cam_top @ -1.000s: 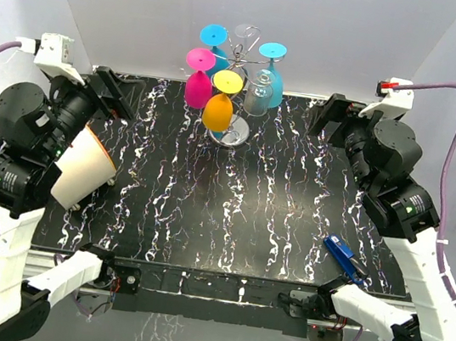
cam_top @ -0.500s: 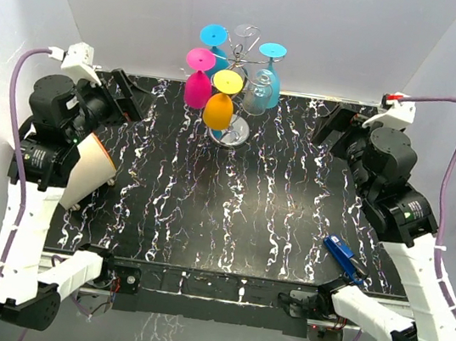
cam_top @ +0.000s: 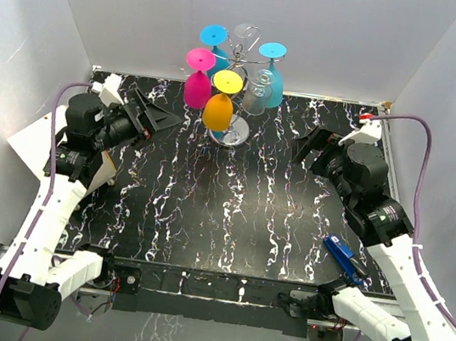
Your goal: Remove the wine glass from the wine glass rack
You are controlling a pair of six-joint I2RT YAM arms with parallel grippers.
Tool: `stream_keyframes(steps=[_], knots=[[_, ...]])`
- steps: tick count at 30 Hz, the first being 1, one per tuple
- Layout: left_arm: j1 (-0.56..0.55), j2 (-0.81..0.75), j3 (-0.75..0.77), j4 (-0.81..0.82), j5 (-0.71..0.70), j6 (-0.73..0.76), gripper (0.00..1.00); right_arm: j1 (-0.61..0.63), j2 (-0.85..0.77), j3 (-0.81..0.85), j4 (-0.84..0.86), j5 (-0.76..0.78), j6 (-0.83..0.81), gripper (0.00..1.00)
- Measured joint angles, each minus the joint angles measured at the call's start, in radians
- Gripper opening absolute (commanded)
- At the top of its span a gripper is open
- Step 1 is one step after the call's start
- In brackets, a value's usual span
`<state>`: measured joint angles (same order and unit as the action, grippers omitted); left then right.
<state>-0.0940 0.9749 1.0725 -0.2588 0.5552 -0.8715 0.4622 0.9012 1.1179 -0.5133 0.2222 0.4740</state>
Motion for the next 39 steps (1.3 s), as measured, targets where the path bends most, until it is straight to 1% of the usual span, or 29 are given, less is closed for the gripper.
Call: stream_keyframes(steps=[5,8,11,15,17,20,25,26,31,35,39], knots=[[-0.052,0.01,-0.056,0.13,0.026,-0.131,0.99,0.0,-0.01,-0.035,0.04,-0.041,0.029,0.98],[-0.13,0.051,-0.055,0.208,0.021,-0.185,0.99,0.0,-0.011,-0.036,0.058,-0.045,0.056,0.98],[-0.197,0.119,-0.032,0.237,-0.011,-0.211,0.98,0.0,-0.012,-0.036,0.069,-0.033,0.097,0.98],[-0.258,0.211,0.039,0.205,-0.135,-0.224,0.92,-0.001,-0.024,-0.052,0.076,0.003,0.163,0.98],[-0.271,0.233,0.075,0.187,-0.206,-0.23,0.91,-0.001,-0.042,-0.075,0.076,0.019,0.182,0.99],[-0.288,0.26,0.134,0.173,-0.298,-0.24,0.87,-0.001,-0.065,-0.102,0.076,0.05,0.192,0.98],[-0.309,0.33,0.232,0.172,-0.411,-0.258,0.82,-0.001,-0.091,-0.108,0.078,0.106,0.19,0.98],[-0.314,0.346,0.244,0.172,-0.43,-0.263,0.8,-0.001,-0.095,-0.108,0.08,0.116,0.188,0.98],[-0.344,0.433,0.299,0.163,-0.519,-0.277,0.57,-0.002,-0.097,-0.108,0.094,0.136,0.181,0.98],[-0.374,0.499,0.355,0.135,-0.578,-0.274,0.53,-0.002,-0.097,-0.108,0.099,0.147,0.169,0.98],[-0.401,0.522,0.368,0.121,-0.628,-0.278,0.51,-0.003,-0.103,-0.108,0.099,0.159,0.15,0.98]])
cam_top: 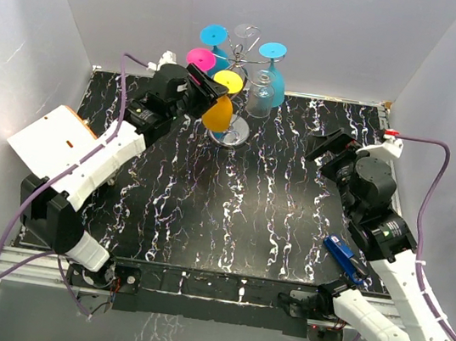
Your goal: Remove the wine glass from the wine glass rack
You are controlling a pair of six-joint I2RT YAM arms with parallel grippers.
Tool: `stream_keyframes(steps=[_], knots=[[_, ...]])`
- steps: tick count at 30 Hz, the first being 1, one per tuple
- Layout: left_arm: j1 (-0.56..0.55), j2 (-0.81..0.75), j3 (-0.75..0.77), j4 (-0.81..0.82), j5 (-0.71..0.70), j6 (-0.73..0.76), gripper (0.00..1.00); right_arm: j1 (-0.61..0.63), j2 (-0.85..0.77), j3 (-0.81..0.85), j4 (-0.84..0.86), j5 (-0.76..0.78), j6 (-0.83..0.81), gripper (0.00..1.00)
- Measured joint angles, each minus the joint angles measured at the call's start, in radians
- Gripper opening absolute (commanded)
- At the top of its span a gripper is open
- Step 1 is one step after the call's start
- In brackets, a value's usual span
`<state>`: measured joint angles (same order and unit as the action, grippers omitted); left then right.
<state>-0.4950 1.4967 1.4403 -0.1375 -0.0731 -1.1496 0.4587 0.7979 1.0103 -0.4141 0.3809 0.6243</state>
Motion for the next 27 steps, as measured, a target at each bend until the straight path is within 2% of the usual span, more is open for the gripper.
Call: stream_keyframes(steps=[5,13,18,27], knots=[[-0.023,0.002,0.001,0.0,-0.046,-0.005,0.43,0.0,-0.024,0.0,0.005,0.018,-0.021,0.98],[-0.045,0.002,0.002,0.015,-0.089,-0.023,0.39,-0.001,-0.049,-0.01,0.027,0.039,-0.04,0.98],[-0.058,0.002,0.002,0.034,-0.109,-0.028,0.32,-0.001,-0.051,-0.012,0.029,0.04,-0.046,0.98],[-0.067,0.003,0.002,0.052,-0.134,-0.038,0.25,-0.001,-0.051,-0.012,0.03,0.04,-0.047,0.98]])
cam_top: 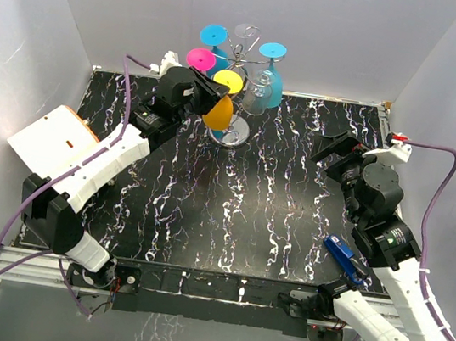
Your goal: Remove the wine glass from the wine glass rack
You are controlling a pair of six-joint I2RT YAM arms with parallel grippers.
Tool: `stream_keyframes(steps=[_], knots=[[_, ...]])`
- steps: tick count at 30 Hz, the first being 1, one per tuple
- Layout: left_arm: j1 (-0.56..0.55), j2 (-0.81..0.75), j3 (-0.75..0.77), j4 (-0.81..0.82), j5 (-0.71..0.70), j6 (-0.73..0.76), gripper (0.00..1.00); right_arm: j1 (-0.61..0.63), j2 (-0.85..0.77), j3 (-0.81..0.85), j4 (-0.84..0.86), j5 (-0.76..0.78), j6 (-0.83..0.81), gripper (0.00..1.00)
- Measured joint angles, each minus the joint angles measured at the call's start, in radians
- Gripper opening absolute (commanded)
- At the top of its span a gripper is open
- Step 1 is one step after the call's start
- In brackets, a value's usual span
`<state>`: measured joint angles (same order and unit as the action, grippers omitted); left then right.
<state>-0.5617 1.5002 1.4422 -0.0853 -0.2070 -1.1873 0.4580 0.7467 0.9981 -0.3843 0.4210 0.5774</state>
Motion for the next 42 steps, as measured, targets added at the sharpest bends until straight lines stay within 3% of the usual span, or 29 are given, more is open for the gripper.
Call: stream_keyframes(steps=[22,28,42], knots=[[-0.012,0.0,0.0,0.01,-0.038,-0.019,0.12,0.0,0.0,-0.015,0.004,0.0,0.001,0.98],[-0.012,0.0,0.0,0.022,-0.049,-0.029,0.04,0.0,0.0,-0.015,0.004,0.0,0.001,0.98],[-0.012,-0.014,-0.002,0.041,-0.059,-0.082,0.0,0.0,-0.002,-0.015,0.003,0.0,0.001,0.98]])
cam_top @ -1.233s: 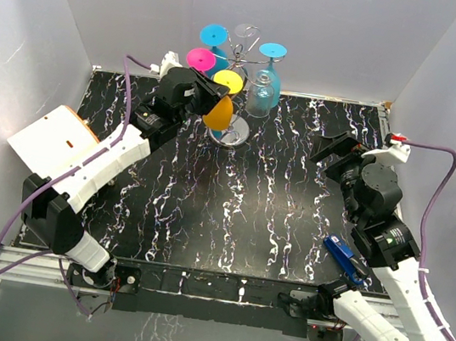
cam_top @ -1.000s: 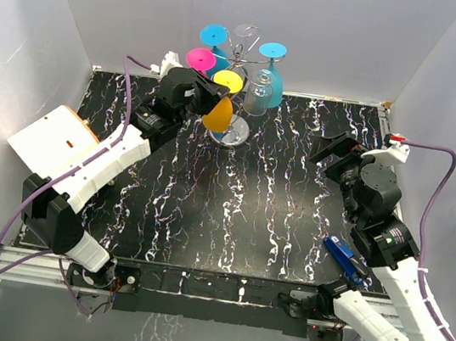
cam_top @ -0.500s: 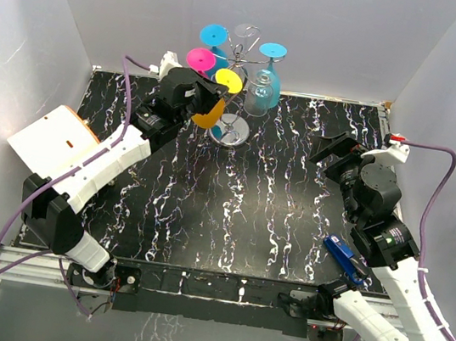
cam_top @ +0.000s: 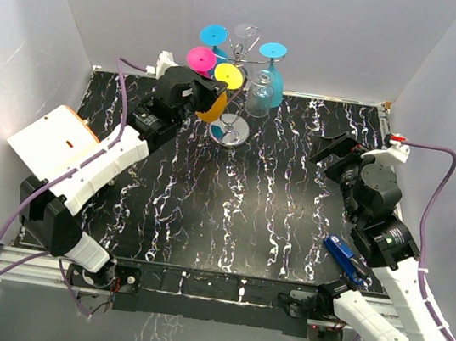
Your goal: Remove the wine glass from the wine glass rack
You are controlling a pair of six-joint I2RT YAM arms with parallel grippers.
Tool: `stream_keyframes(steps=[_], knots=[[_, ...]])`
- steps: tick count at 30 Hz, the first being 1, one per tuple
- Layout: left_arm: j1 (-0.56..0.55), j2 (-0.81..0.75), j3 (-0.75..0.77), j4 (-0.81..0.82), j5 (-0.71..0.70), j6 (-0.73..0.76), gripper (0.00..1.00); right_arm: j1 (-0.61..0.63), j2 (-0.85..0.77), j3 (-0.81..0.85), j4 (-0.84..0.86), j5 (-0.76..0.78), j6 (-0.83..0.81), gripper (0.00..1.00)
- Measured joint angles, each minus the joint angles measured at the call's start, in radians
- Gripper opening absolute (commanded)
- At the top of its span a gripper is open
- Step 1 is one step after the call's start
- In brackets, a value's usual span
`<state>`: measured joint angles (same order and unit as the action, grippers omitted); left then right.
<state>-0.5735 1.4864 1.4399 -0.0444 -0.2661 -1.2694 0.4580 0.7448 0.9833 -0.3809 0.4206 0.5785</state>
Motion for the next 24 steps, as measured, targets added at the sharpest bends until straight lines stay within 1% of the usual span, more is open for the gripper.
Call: stream_keyframes(steps=[16,24], knots=[[-0.002,-0.027,0.0,-0.01,-0.036,-0.078,0.0,0.0,-0.008,0.0,0.0,0.0,0.0,0.98],[-0.003,-0.056,-0.035,-0.008,-0.041,-0.105,0.0,0.0,-0.018,0.0,-0.002,0.004,0.0,0.98]])
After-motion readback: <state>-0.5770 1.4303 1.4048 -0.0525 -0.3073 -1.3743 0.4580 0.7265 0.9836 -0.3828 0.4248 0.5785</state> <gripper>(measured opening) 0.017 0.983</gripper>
